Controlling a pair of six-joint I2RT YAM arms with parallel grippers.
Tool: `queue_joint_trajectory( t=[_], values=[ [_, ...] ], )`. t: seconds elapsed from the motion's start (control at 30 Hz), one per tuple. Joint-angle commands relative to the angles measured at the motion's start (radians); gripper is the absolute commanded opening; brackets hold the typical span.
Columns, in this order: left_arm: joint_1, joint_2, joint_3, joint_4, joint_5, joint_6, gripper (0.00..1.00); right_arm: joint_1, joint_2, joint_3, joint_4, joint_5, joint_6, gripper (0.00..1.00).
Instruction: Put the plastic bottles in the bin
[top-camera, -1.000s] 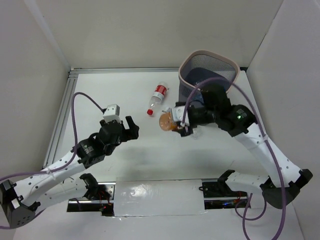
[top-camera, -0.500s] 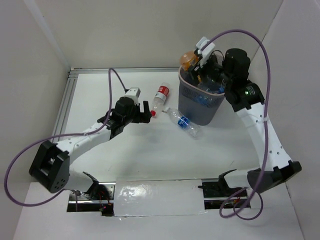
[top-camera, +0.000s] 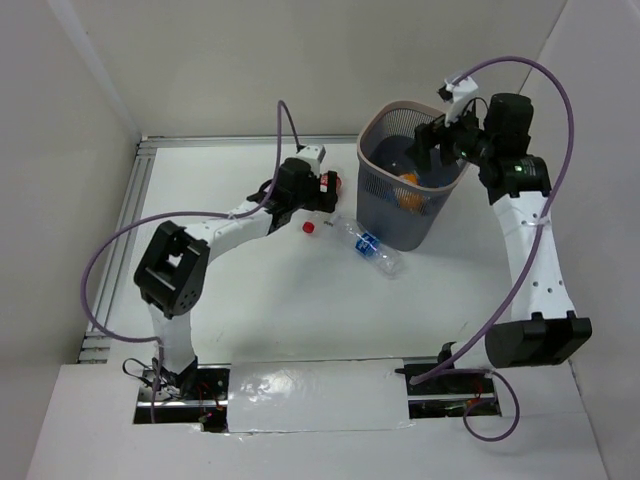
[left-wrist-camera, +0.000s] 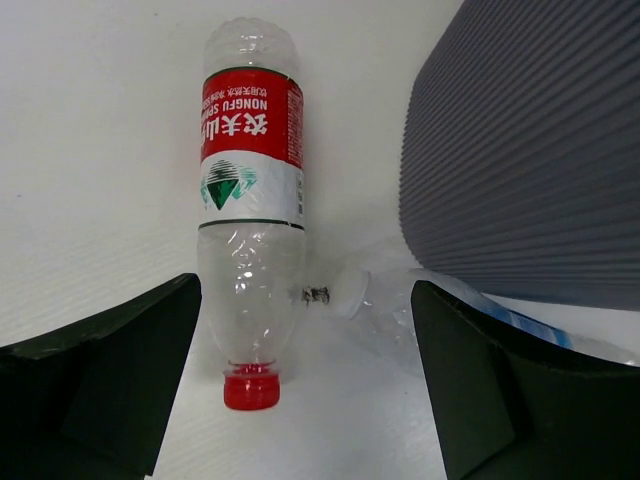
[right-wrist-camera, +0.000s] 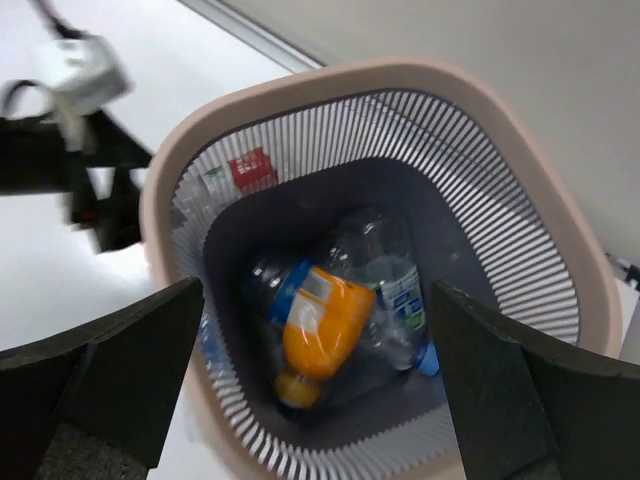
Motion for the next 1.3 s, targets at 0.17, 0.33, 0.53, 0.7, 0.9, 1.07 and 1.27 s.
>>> queue_joint_trajectory(
  t=[0.17, 0.33, 0.53, 0.7, 0.9, 1.07, 1.27],
  values=[
    [-0.033, 0.205, 0.186, -0.019, -0.172, 0.080, 0.99, -0.071, -0.300, -0.122, -0.172, -0.258, -0.027, 0.92],
    [-0.033, 0.286, 0.244, -0.052, -0.253, 0.057, 0.99, -0.080, -0.378, -0.175, -0.231, -0.259, -0.018, 0.89],
    [-0.033, 0.338, 0.267, -0.104, -0.296, 0.020, 0.86, -0.100, -0.410, -0.198, -0.279, -0.259, -0.017, 0.89],
    [-0.033, 0.305, 0.203, -0.093, -0.264, -0.012, 0.54, -0.100, -0.420, -0.189, -0.322, -0.323, -0.069, 0.88],
    [-0.033, 0.045, 0.050, -0.026, -0.253, -0.060, 0.27, -0.100, -0.493, -0.273, -0.356, -0.369, -0.238, 0.51],
    [-0.036, -0.157, 0.039, -0.036, -0.273, -0.072, 0.26, -0.100, -0.593, -0.403, -0.316, -0.328, -0.258, 0.03],
    [-0.131, -0.255, 0.200, -0.049, -0.314, -0.051, 0.26, -0.100, -0.636, -0.454, -0.304, -0.308, -0.267, 0.00]
  ],
)
